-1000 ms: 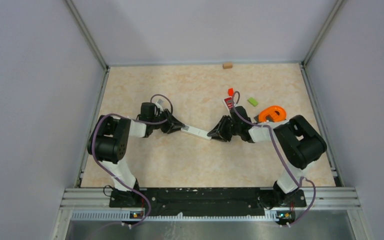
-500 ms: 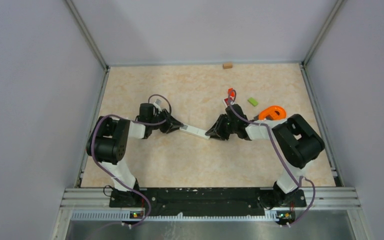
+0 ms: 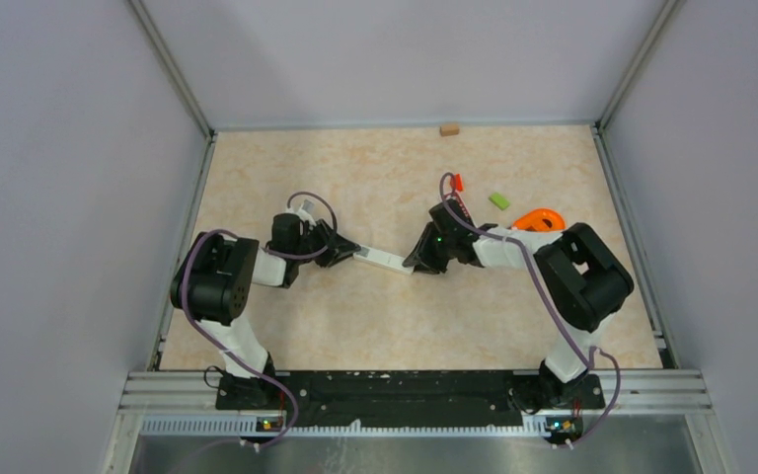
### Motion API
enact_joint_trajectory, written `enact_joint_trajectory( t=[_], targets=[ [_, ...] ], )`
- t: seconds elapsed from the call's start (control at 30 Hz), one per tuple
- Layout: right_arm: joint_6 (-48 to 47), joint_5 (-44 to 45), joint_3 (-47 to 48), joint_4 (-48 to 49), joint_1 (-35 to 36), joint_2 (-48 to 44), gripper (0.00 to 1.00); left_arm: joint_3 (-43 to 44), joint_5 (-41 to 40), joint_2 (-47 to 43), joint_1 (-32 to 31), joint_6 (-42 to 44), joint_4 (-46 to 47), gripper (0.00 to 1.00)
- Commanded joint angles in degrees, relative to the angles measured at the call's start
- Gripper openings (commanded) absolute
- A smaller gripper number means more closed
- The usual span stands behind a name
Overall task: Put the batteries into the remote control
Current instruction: Load the battery into the remote control.
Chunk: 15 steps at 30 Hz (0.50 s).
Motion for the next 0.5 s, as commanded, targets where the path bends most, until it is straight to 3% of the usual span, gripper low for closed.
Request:
enact_joint_trajectory(
  t=[0.0, 0.3, 0.47],
  targets=[
    [0.87, 11.02, 2.35, 6.09, 8.21, 12.72, 0.30, -4.15, 4.72, 1.56, -4.56, -0.59, -6.74, 0.20],
    [-0.84, 14.19, 9.91, -2.25, 10.44, 18.31, 0.35, -4.71, 3.78, 1.01, -6.55, -0.27, -6.65, 0.20],
    [-1.26, 15.91, 10.13, -3.69, 10.54, 16.67, 0.42, -4.08, 1.60, -0.99, -6.30, 0.15, -9.06, 0.21]
  ],
)
